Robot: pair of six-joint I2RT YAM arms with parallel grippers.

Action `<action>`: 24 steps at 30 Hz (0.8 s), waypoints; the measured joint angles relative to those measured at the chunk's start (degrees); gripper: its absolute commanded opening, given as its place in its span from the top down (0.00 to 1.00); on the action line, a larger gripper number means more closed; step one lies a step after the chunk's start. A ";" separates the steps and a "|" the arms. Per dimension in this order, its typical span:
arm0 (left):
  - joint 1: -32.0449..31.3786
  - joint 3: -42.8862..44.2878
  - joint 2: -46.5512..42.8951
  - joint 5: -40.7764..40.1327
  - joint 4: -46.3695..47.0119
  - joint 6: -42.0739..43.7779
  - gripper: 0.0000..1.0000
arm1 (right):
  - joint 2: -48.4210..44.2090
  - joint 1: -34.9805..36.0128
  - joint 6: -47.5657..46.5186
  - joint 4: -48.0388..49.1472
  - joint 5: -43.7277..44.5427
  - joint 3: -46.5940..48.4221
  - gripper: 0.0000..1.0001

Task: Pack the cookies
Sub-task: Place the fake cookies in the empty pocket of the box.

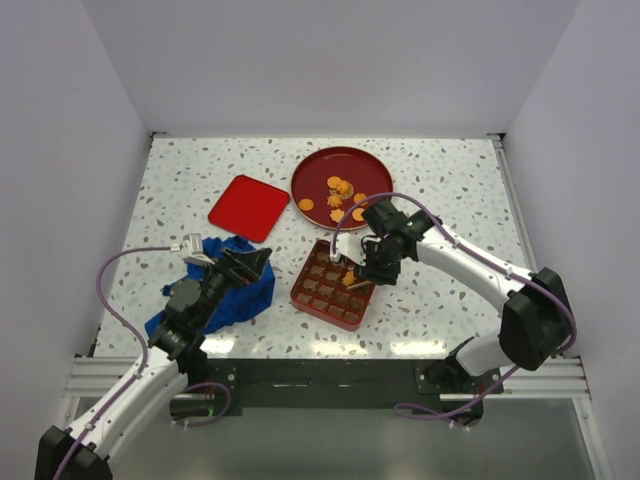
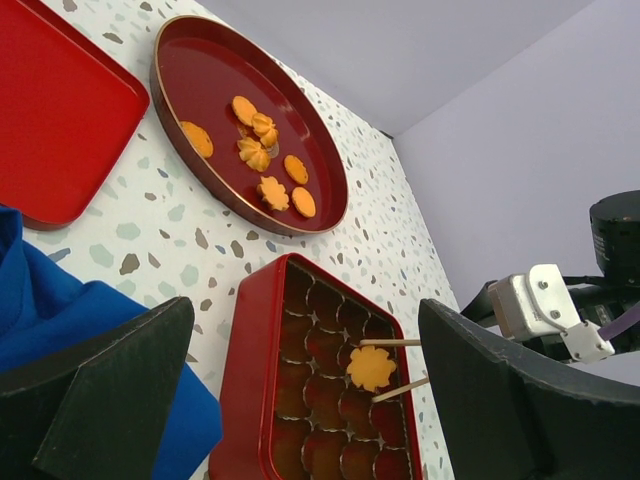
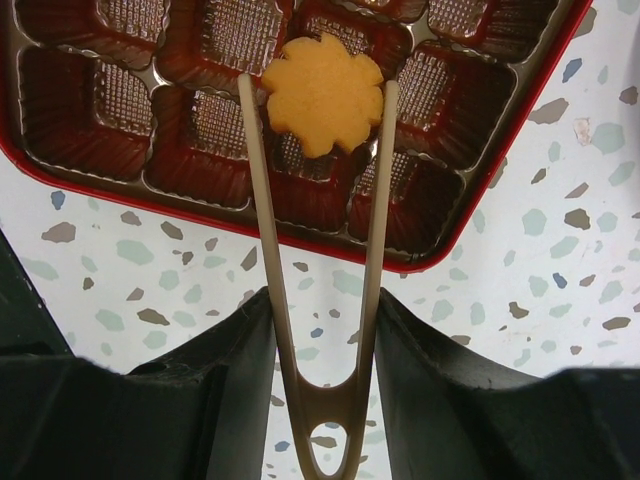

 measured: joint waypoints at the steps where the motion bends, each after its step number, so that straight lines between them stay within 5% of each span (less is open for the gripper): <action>1: 0.02 0.00 -0.02 0.00 0.00 0.00 0.00 | 0.15 0.00 0.02 0.07 0.00 0.00 0.55; 17: 0.00 0.00 0.00 -0.02 0.00 0.00 0.00 | 0.48 0.00 1.22 0.24 -0.09 1.88 0.56; 24: 0.02 0.00 0.02 -0.02 0.00 0.00 0.00 | 0.48 0.00 1.51 0.22 -0.22 2.51 0.65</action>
